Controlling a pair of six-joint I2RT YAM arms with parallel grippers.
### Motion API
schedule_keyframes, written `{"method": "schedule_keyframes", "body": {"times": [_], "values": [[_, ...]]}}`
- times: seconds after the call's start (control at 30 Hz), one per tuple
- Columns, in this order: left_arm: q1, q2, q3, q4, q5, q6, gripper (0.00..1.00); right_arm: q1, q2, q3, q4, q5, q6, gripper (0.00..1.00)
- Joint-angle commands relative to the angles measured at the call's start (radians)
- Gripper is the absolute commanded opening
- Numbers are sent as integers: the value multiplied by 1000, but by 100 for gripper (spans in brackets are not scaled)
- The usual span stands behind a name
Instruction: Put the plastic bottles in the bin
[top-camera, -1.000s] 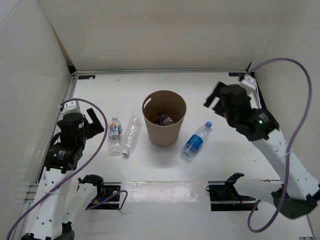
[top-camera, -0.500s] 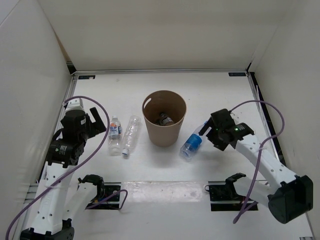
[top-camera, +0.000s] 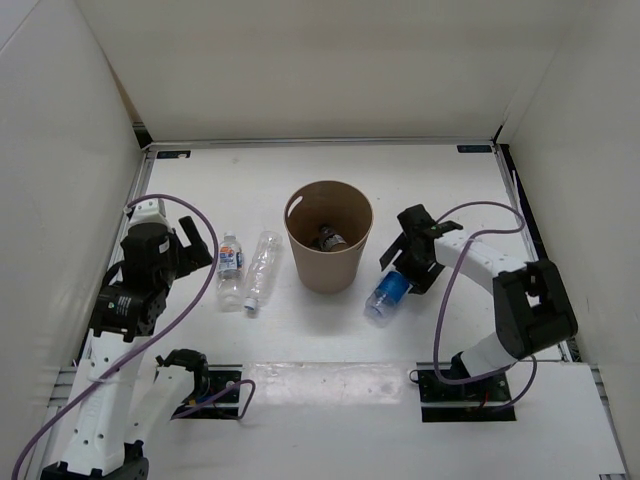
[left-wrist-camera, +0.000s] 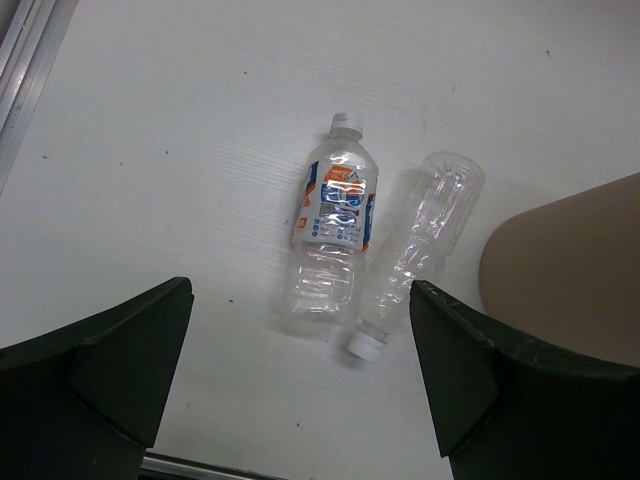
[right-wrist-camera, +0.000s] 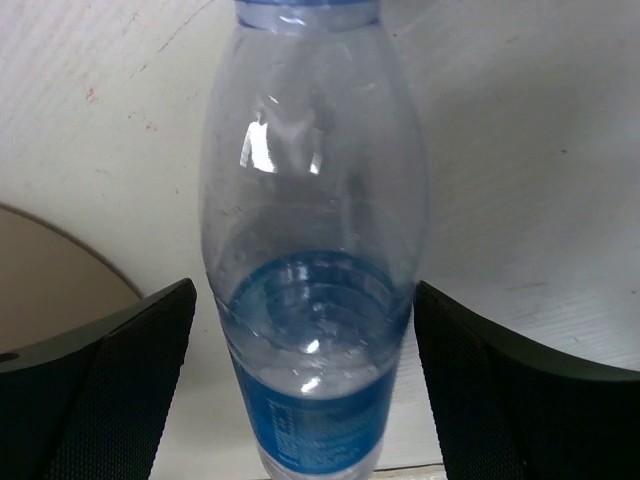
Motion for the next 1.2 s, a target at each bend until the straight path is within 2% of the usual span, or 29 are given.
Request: {"method": "schedule_keyframes", "body": {"times": [0.0, 0.13, 0.17, 0.3, 0.43, 0.5, 0.53, 0.57, 0.6, 0.67, 0.7, 0.77, 0.8, 0.87, 0.9, 0.93, 1.0, 1.03, 1.07, 1.1, 1.17], "values": [[4, -6, 21, -3, 11, 2, 100, 6, 42, 59, 29, -33, 6, 90], [4, -25, 12, 6, 14, 0, 100, 29, 61, 61, 33, -5, 15, 85], [7, -25, 12, 8, 14, 0, 100, 26, 62, 55, 39, -14, 14, 79], [4, 1, 18, 5, 34, -1, 100, 12, 73, 35, 66, -45, -3, 65], [4, 23, 18, 6, 43, 0, 100, -18, 47, 32, 40, -39, -52, 45], [4, 32, 21, 5, 48, 2, 100, -26, 23, 35, 7, -25, -72, 44], [5, 32, 18, 3, 48, 3, 100, -23, -38, 38, 1, -4, -74, 44], [5, 32, 18, 2, 51, 3, 100, -21, -63, 58, -61, 18, -74, 44], [4, 30, 18, 3, 48, 6, 100, -3, -88, 67, -91, 104, -62, 44], [4, 23, 15, 3, 40, 9, 100, 12, -184, 140, -201, 165, -57, 44], [4, 21, 15, 3, 36, 8, 100, 34, -227, 160, -229, 267, -45, 44], [4, 7, 13, 5, 26, 8, 100, 54, -286, 239, -312, 338, -36, 44], [4, 4, 12, 0, 23, 9, 100, 70, -322, 316, -345, 437, -36, 44], [4, 0, 12, 2, 31, 11, 100, 97, -355, 369, -376, 522, -63, 44], [4, -5, 12, 8, 32, 11, 100, 112, -398, 447, -387, 556, -68, 44], [5, -5, 10, 11, 36, 14, 100, 186, -409, 475, -392, 699, -74, 44], [4, 0, 10, 14, 40, 14, 100, 271, -445, 548, -325, 810, -100, 45], [4, 7, 12, 12, 42, 14, 100, 381, -452, 556, -277, 910, -226, 45], [4, 16, 16, 9, 45, 15, 100, 411, -458, 567, -231, 923, -282, 45], [4, 15, 18, 9, 49, 15, 100, 432, -458, 572, -74, 927, -334, 45], [5, 18, 16, 8, 54, 15, 100, 526, -436, 592, 28, 933, -484, 45]]}}
